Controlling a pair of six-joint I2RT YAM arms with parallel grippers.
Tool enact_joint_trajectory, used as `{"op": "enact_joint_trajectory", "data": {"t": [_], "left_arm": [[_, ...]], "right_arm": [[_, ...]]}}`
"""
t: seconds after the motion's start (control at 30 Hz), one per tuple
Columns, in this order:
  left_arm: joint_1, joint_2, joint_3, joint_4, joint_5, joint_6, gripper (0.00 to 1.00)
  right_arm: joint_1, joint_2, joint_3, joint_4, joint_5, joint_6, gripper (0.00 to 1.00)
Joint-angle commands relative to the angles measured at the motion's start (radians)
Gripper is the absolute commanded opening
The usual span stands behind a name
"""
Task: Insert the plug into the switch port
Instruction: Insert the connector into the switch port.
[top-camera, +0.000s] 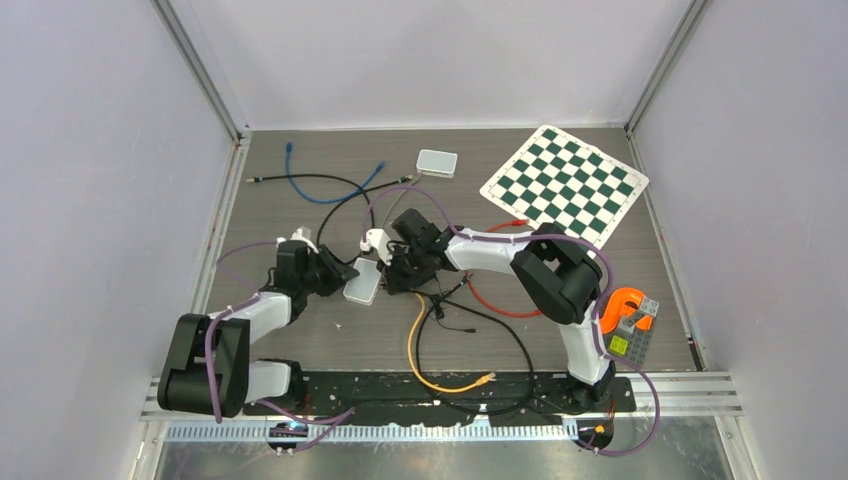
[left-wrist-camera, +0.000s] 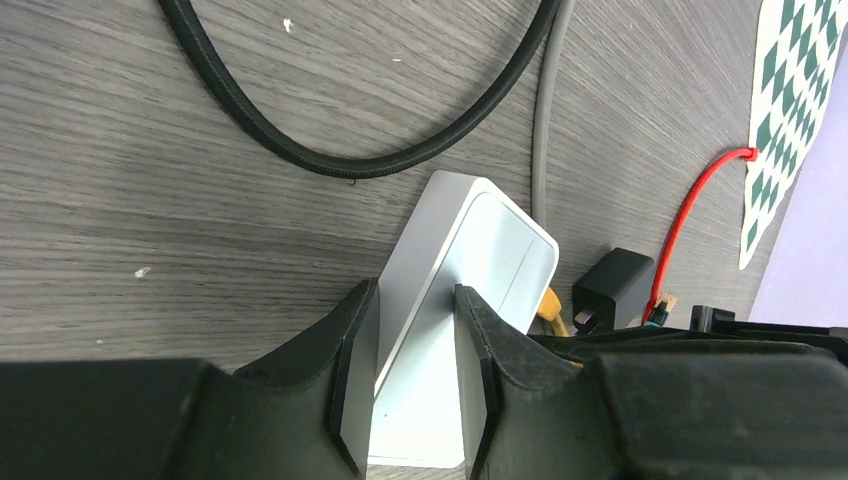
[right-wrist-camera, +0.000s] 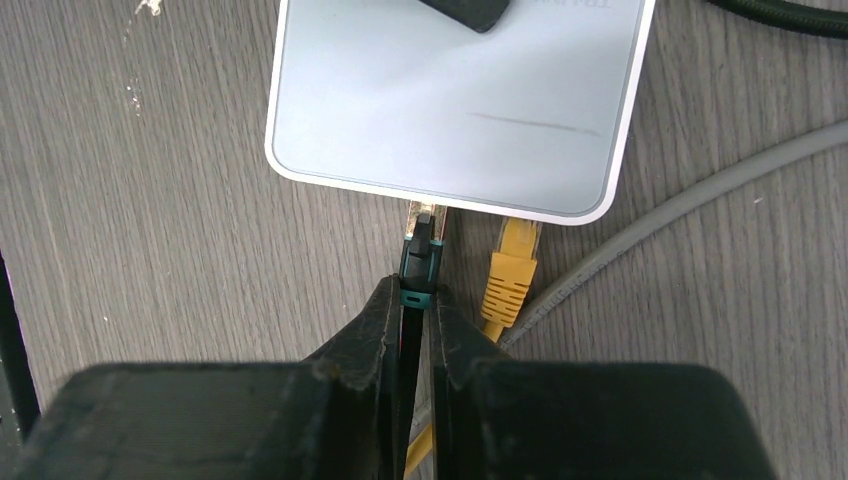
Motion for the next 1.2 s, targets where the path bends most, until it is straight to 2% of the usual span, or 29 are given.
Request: {"op": "enact_joint_trajectory", "data": {"t": [0.0, 0.07, 0.17, 0.27, 0.43, 0.63, 0.7, 0.8, 0.83, 0.97, 1.07, 1.13, 1.17], "left_arm": [[-0.126, 0.027, -0.044, -0.191, 0.420, -0.089, 0.24], [-0.126, 0.026, -0.020, -0.216, 0.412, -0.069, 0.24], [-0.121, -0.005, 0.038, -0.345, 0.355, -0.015, 0.24], [-0.099, -0.055, 0.101, -0.499, 0.239, 0.047, 0.27], [-0.035, -0.140, 0.183, -0.652, 0.075, 0.121, 0.35], [0.034, -0.188, 0.257, -0.739, -0.014, 0.158, 0.43], [0.047, -0.208, 0.267, -0.758, -0.042, 0.170, 0.45], [0.068, -0.240, 0.266, -0.770, -0.057, 0.183, 0.47], [0.073, -0.250, 0.267, -0.773, -0.058, 0.187, 0.47], [0.080, -0.298, 0.270, -0.785, -0.049, 0.207, 0.48], [0.080, -0.336, 0.286, -0.790, -0.009, 0.242, 0.48], [0.080, -0.367, 0.290, -0.801, 0.013, 0.272, 0.48], [0.080, -0.383, 0.290, -0.811, 0.024, 0.289, 0.49]], "right_arm": [[0.065, 0.071, 0.062, 0.599, -0.027, 0.020, 0.05], [0.065, 0.071, 0.057, 0.609, -0.027, 0.022, 0.05], [0.065, 0.058, 0.032, 0.614, -0.008, 0.020, 0.05], [0.052, 0.029, -0.005, 0.616, 0.030, 0.033, 0.08], [0.018, -0.011, -0.038, 0.605, 0.078, 0.067, 0.14], [0.006, -0.031, -0.033, 0.554, 0.134, 0.077, 0.31], [0.004, -0.058, -0.051, 0.545, 0.159, 0.063, 0.42], [-0.011, -0.106, -0.068, 0.506, 0.186, 0.044, 0.51], [-0.015, -0.133, -0.075, 0.479, 0.185, 0.033, 0.57], [-0.030, -0.238, -0.113, 0.417, 0.211, 0.022, 0.62], [-0.030, -0.331, -0.102, 0.313, 0.288, 0.114, 0.63], [-0.029, -0.389, -0.082, 0.194, 0.393, 0.280, 0.63], [-0.030, -0.410, -0.076, 0.091, 0.490, 0.448, 0.63]]}}
